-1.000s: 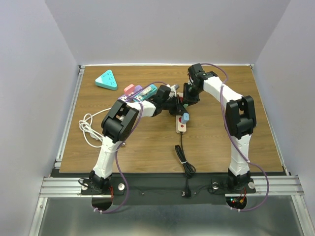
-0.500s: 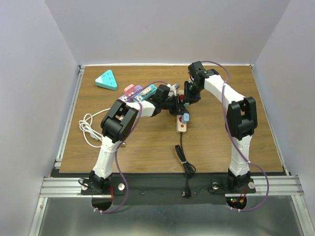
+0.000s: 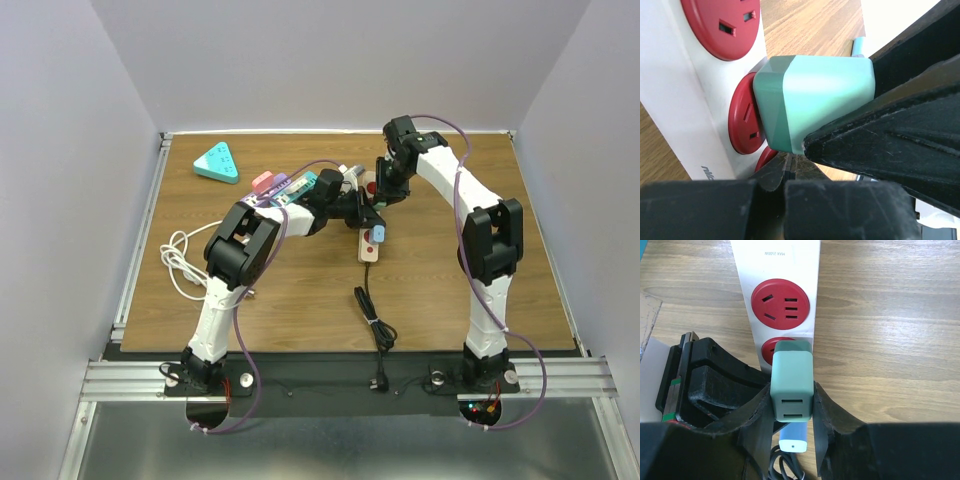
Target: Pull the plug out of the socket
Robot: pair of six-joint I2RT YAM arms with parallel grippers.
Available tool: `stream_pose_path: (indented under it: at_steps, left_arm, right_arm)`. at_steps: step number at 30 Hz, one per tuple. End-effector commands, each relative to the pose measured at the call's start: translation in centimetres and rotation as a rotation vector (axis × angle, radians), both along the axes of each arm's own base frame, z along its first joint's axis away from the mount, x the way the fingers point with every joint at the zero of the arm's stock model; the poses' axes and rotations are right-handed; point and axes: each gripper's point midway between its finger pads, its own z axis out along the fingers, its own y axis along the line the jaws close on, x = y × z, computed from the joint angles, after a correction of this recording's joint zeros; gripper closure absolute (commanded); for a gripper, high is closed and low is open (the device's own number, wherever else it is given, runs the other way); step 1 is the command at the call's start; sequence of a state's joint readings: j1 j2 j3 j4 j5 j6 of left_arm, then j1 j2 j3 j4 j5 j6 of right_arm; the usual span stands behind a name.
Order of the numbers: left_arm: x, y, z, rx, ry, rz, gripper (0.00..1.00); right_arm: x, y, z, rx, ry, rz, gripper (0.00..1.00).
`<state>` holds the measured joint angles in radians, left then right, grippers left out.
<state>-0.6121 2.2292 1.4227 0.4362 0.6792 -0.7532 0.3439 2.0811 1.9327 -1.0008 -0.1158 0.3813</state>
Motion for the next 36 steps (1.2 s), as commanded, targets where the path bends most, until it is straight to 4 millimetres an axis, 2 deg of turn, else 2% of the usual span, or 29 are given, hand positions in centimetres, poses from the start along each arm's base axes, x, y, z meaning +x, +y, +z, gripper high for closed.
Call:
stream_pose_path:
  at_steps: [1,2,3,4,5,6,9,11,14,17,23,24,26,27,29,35,36]
  left_arm:
    - [-3.2,8.6,-14.4,0.413,0.286,0.125,1.00]
    - [-3.0,8.5,-13.7,0.400,0.272,0.128,1.00]
    - [-2.7,8.3,-12.0,0.378,0.244,0.132,1.00]
    - [-2.0,7.8,-9.4,0.334,0.192,0.138,1.00]
    - [-2.2,7.8,-9.6,0.331,0.197,0.141,1.00]
    - [-1.8,7.6,-7.2,0.288,0.166,0.157,1.00]
    - [-1.8,7.5,-3.4,0.223,0.120,0.178,1.00]
    - [-1.7,7.9,-1.6,0.198,0.105,0.197,1.00]
    - [-1.7,8.5,-0.8,0.184,0.119,0.205,1.00]
    - [-1.1,9.7,0.0,0.184,0.104,0.244,1.00]
    - [2.3,11.4,2.2,0.158,0.034,0.305,1.00]
    - [3.3,11.2,3.0,0.143,0.013,0.309,1.00]
    - [4.2,11.2,2.7,0.152,0.009,0.303,1.00]
    - [5.0,10.8,3.8,0.136,-0.014,0.300,1.00]
    - [5.7,10.1,4.7,0.112,-0.036,0.282,1.00]
    - [6.4,9.0,6.1,0.053,-0.084,0.250,1.00]
    - [6.4,8.8,5.5,0.050,-0.073,0.238,1.00]
  right_arm:
    - [0.0,-1.2,9.2,0.036,-0.206,0.001,1.00]
    - [-0.1,-1.3,8.4,0.026,-0.187,0.006,1.00]
    - [-0.2,-1.3,7.4,0.018,-0.165,0.014,1.00]
    - [-0.2,-1.2,6.4,0.010,-0.145,0.028,1.00]
    - [-0.1,-1.2,5.8,0.009,-0.135,0.030,1.00]
    - [-0.2,-1.1,4.6,0.007,-0.107,0.034,1.00]
    - [-0.1,-0.6,3.3,0.020,-0.093,0.051,1.00]
    - [-0.2,-0.6,2.1,0.017,-0.072,0.059,1.00]
    - [-0.3,-0.5,-0.1,0.004,-0.032,0.077,1.00]
    - [-0.4,-0.2,-1.2,0.014,-0.006,0.092,1.00]
    - [-1.4,1.7,-2.5,0.041,0.030,0.162,0.99]
    - [-1.9,2.1,-2.9,0.039,0.040,0.178,0.99]
    - [-2.5,2.6,-3.5,0.034,0.057,0.201,1.00]
    - [-3.3,3.0,-4.1,0.028,0.077,0.217,1.00]
    - [-3.9,3.1,-4.8,0.018,0.095,0.234,1.00]
    - [-5.9,3.9,-6.6,-0.009,0.143,0.279,1.00]
    - [-5.9,4.0,-6.8,-0.013,0.146,0.278,1.00]
